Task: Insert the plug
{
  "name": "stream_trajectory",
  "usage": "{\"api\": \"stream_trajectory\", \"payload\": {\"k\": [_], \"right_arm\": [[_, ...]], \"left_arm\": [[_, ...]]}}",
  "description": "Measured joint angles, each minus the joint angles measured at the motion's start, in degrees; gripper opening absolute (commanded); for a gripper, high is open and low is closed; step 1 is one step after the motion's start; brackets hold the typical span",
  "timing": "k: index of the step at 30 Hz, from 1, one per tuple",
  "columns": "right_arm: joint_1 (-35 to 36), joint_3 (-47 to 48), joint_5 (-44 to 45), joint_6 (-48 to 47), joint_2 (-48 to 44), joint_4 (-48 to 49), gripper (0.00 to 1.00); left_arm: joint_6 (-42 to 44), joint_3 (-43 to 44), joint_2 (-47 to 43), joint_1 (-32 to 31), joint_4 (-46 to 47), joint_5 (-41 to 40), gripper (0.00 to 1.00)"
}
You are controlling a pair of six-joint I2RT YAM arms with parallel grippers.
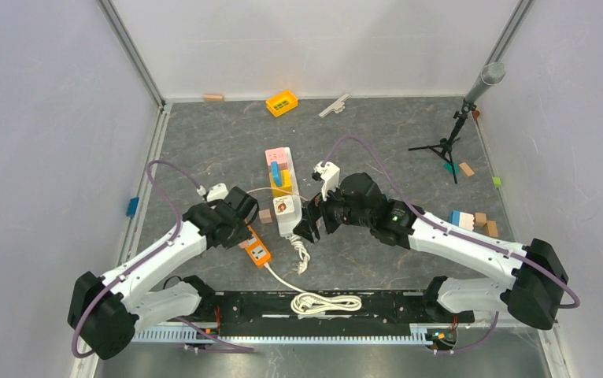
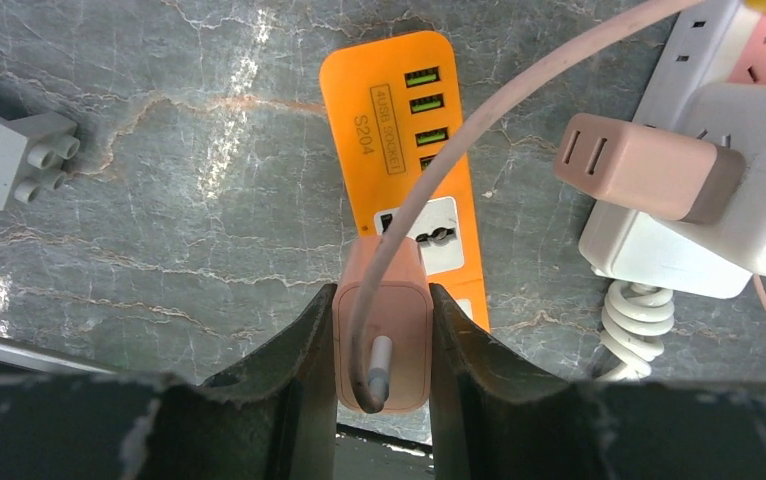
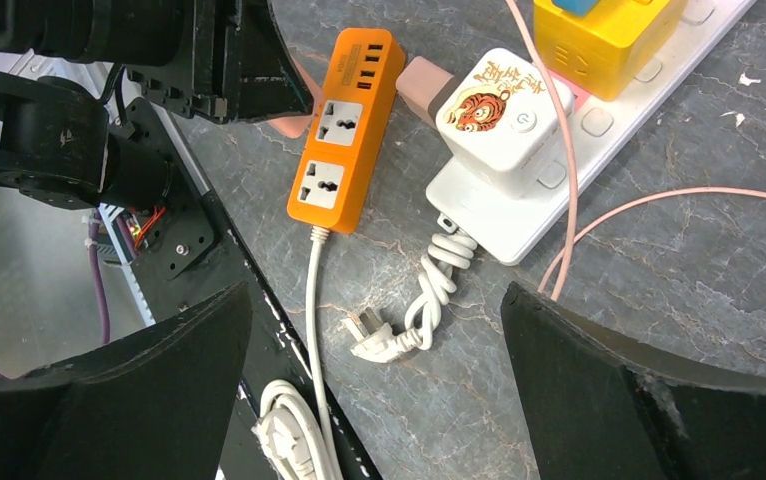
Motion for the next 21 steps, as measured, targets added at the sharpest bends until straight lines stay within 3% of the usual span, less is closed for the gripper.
{"api": "stream_trajectory", "payload": {"k": [21], "right_arm": [[0.0,-1.16,-0.17,0.11,0.37,-0.02,0.98]], "left_arm": [[-7.67,-1.14,2.71,-4.85,0.63,-5.11,0.02]]}}
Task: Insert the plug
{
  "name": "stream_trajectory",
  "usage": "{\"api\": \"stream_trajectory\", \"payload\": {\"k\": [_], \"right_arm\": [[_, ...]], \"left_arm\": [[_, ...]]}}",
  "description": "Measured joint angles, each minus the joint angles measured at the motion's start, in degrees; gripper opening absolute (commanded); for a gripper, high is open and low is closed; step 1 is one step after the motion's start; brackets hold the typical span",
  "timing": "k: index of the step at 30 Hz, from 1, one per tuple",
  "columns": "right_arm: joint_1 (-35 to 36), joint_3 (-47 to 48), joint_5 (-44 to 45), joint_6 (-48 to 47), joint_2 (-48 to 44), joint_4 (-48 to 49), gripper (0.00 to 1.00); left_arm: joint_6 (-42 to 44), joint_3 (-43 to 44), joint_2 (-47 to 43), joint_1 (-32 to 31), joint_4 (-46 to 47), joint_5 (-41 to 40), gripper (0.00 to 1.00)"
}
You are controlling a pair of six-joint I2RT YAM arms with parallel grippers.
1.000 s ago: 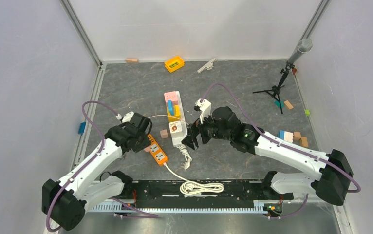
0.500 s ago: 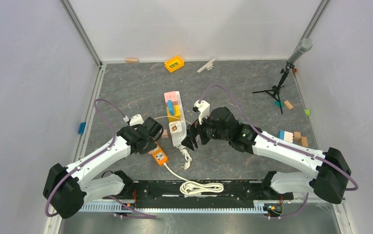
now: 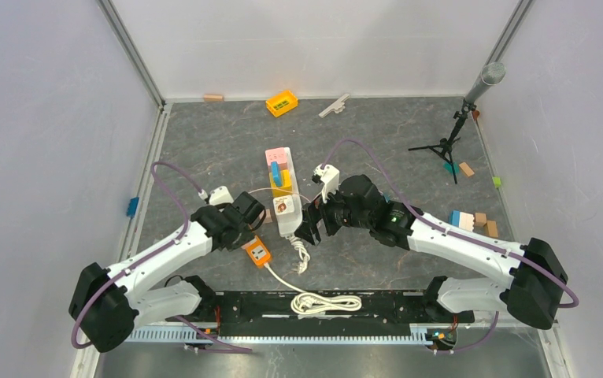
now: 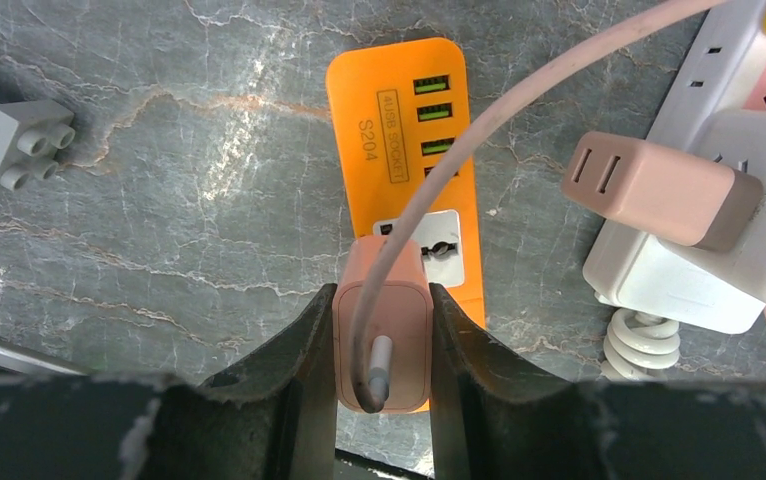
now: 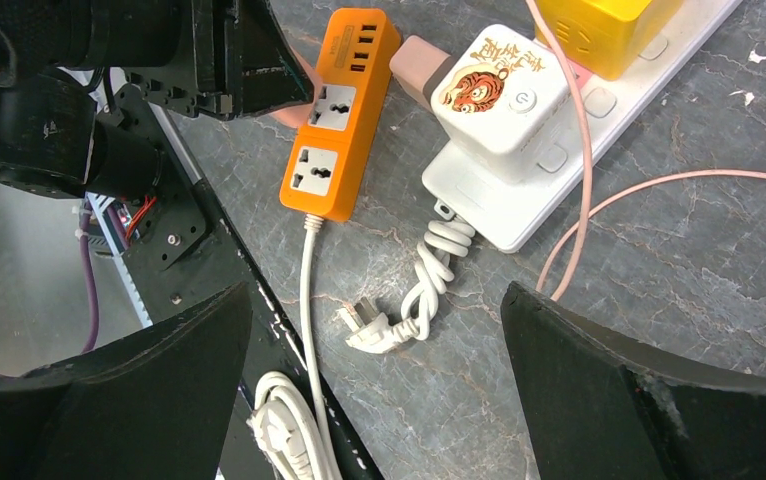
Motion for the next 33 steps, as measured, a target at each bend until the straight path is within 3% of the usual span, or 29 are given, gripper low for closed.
{"api": "stream_trajectory", "payload": {"k": [19,33], "right_arm": [[0.0,-1.03,-0.04,0.2,-0.02,0.52,0.98],[0.0,-2.78,-0.02,0.26,-0.07,1.09,0.98]], "left_arm": [[-1.81,-1.2,1.31,-0.24,2.82,-2.69,0.02],[-12.48,-1.14,5.14,-8.28,-0.24,-8.92,0.02]]}}
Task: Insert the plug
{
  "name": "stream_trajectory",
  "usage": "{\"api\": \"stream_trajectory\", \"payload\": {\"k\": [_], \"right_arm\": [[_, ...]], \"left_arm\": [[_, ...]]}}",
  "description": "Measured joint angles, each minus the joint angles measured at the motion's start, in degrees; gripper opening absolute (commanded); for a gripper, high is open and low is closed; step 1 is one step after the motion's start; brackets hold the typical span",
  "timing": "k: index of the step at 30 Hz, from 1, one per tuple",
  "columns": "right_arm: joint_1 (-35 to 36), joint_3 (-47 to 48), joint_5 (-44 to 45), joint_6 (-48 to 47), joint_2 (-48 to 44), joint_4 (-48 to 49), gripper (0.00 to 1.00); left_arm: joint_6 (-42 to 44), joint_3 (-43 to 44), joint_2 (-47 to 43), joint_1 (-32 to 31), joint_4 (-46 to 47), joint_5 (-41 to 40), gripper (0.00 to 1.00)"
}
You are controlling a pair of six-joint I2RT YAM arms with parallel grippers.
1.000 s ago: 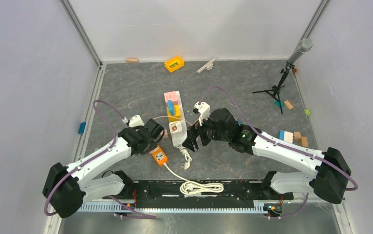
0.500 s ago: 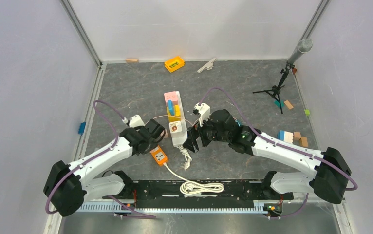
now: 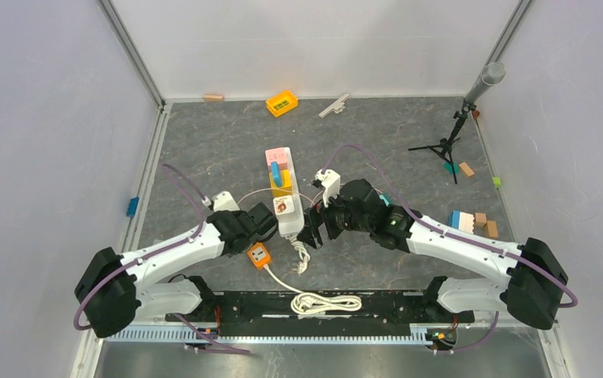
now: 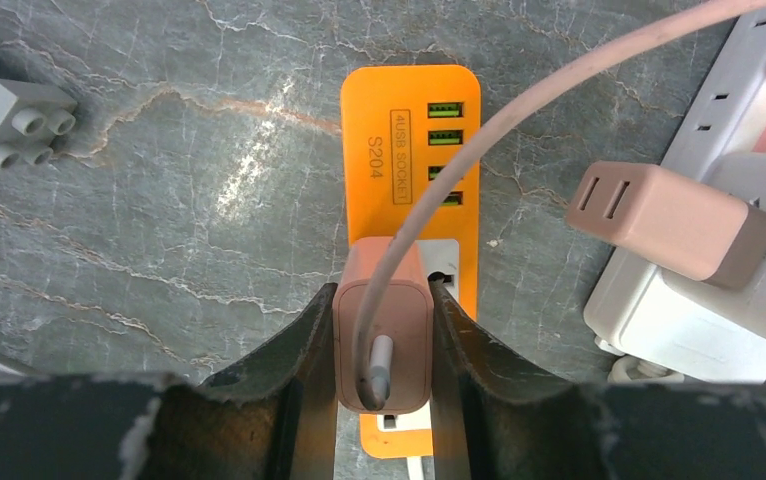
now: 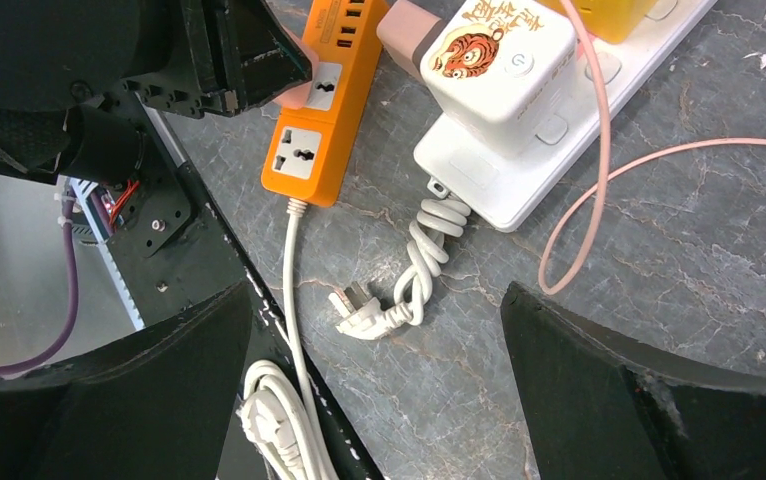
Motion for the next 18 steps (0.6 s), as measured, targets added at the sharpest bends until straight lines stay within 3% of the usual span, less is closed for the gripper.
{"api": "stream_trajectory", "payload": {"k": [9,18], "right_arm": [[0.0,-0.76,0.02,0.11,-0.7,0.22,0.98],[0.0,-0.76,0.5,0.07,-1.07,0.15,0.98]], "left_arm": [[-3.91,0.17,1.53,-1.16,-1.03,-1.11,0.02],[-6.12,5.51,11.82,-6.71,-6.23,-5.77,0.02]]}}
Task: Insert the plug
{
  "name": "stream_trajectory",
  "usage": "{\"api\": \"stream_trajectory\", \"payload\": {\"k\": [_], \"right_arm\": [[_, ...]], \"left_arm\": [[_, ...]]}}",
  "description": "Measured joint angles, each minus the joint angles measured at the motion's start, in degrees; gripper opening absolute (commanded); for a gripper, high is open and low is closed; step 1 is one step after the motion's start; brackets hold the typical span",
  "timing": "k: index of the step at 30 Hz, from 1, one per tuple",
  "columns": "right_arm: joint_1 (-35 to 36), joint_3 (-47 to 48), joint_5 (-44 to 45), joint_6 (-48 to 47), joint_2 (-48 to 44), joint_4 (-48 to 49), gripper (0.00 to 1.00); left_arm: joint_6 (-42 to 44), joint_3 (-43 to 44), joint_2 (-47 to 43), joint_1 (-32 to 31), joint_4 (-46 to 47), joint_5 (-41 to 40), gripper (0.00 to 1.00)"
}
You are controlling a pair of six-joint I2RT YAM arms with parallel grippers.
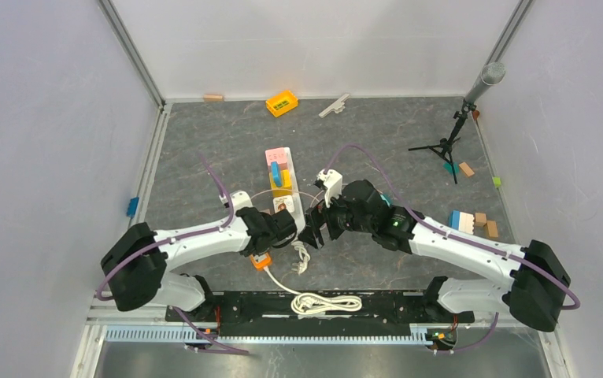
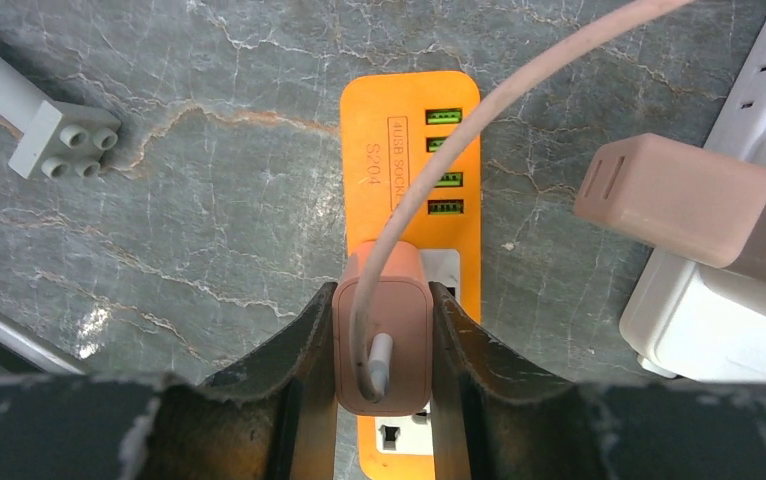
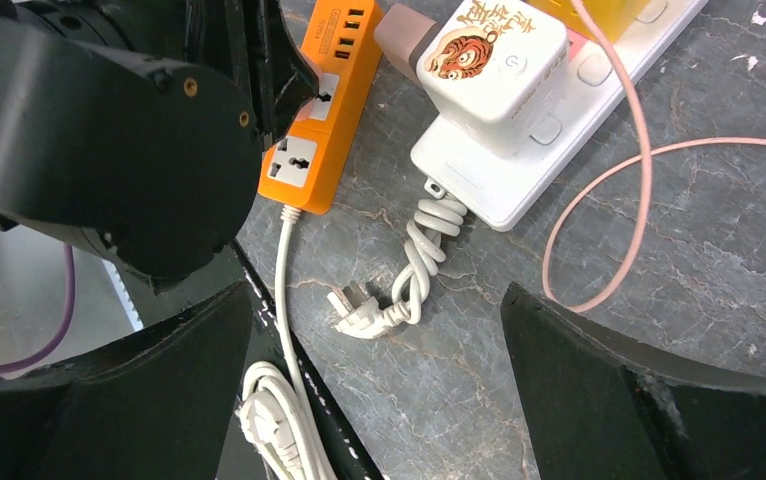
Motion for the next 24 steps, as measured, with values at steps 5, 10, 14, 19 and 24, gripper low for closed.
{"api": "stream_trajectory", "payload": {"k": [5,10,14,19,24], "right_arm": [[0.0,0.0,0.63,-0.09,-1.29,-0.11,0.98],[0.0,0.0,1.25,-0.15,-2.58,-0.31,0.98],[-0.07,0.07,1.68,-0.15,-2.8,-0.85,0.98],[-0.57,1.7,3.56,-0.13,-2.82,-3.74,0.98],[-4.39,3.8,4.92,-0.09,-2.93,-6.62,0.98]], "left_arm": [[-0.07,-0.72,-0.28,-1.25,0.31,-1.4,0.02],[-0.24,-2.08,-2.03,-1.49,1.42,-1.62,0.1],[-0.48,-3.28,-4.11,-1.46,2.25,-0.96,0.84],[-0.07,-3.63,-6.47,-2.34,-1.01,1.73,1.0],[3.41,-0.79,-12.04,-2.49,-3.37,1.99,1.0]]}}
